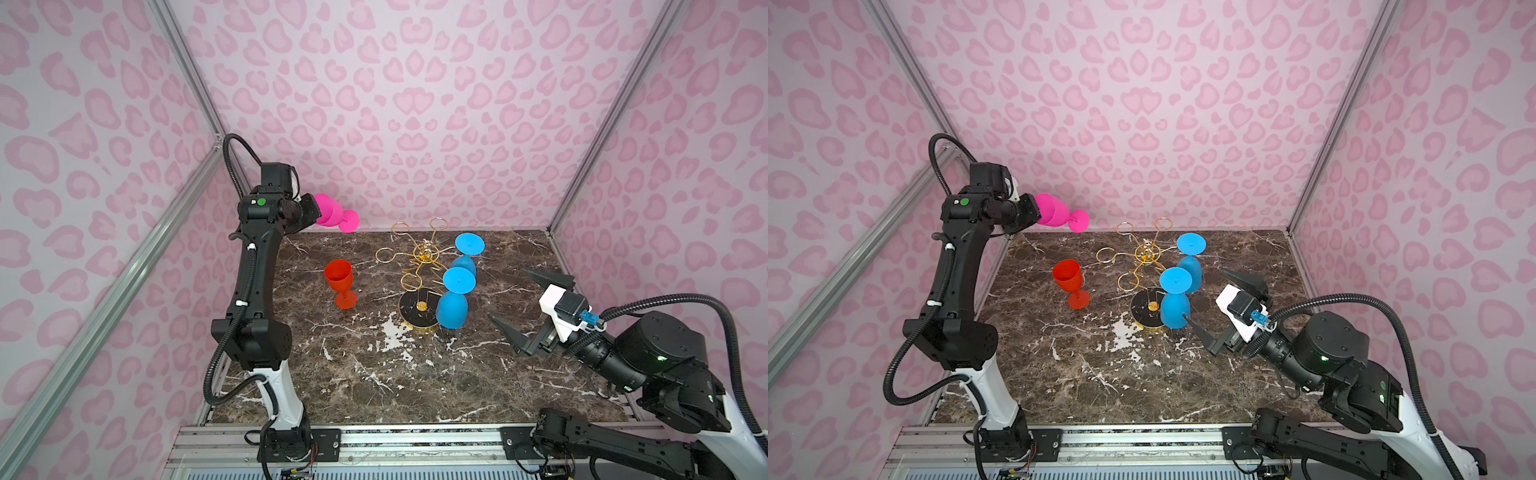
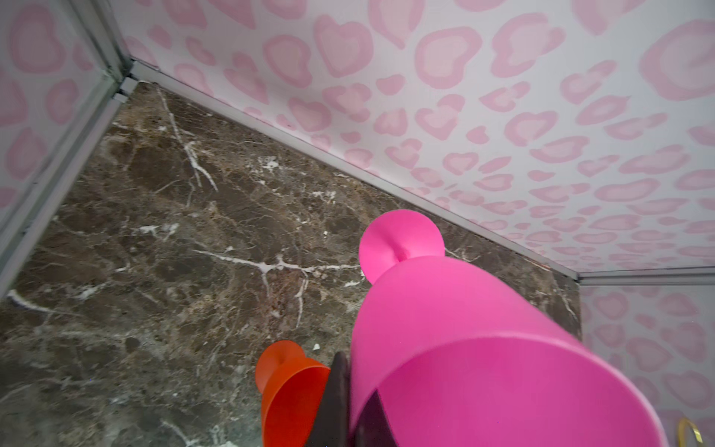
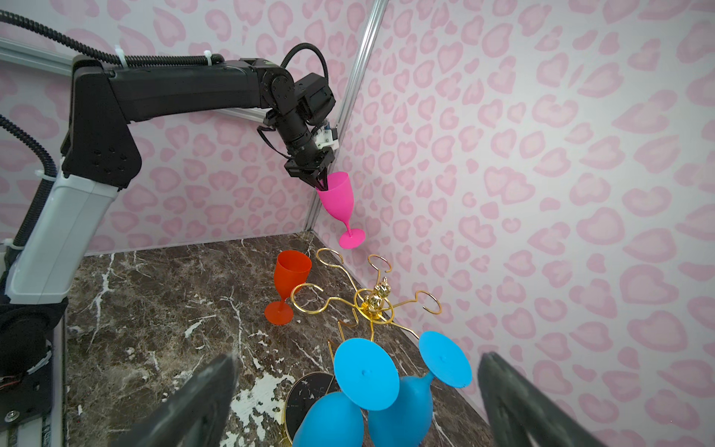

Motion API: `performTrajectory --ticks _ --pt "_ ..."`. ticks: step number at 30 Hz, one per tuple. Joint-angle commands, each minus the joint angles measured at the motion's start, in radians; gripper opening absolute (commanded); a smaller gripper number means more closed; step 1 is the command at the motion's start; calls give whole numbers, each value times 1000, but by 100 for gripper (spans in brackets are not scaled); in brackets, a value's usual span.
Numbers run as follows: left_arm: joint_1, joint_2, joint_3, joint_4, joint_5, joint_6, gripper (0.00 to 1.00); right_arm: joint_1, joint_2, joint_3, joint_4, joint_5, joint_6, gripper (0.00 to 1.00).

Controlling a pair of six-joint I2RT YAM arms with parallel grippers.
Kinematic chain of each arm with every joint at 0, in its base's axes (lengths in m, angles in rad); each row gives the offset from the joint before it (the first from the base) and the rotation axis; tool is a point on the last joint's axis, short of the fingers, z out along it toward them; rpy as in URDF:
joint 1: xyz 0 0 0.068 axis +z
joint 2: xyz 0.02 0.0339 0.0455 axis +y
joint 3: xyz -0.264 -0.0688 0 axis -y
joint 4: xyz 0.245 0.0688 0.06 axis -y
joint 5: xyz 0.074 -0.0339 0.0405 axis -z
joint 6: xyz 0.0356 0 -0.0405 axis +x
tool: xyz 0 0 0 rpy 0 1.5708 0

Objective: Take the wine glass off the wine glass rack
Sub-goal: Place the wine glass at the top-left of the table.

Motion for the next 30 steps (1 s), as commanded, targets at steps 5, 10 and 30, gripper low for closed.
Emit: performTrajectory --ticks 5,10,30 --pt "73 27 -39 -122 -151 77 3 1 -15 -18 -3 16 0 100" --pt "105 55 -100 -142 -199 105 3 1 -18 -25 -18 9 2 100" --pt "87 215 -36 -157 -174 115 3 -7 5 -27 -35 22 15 100"
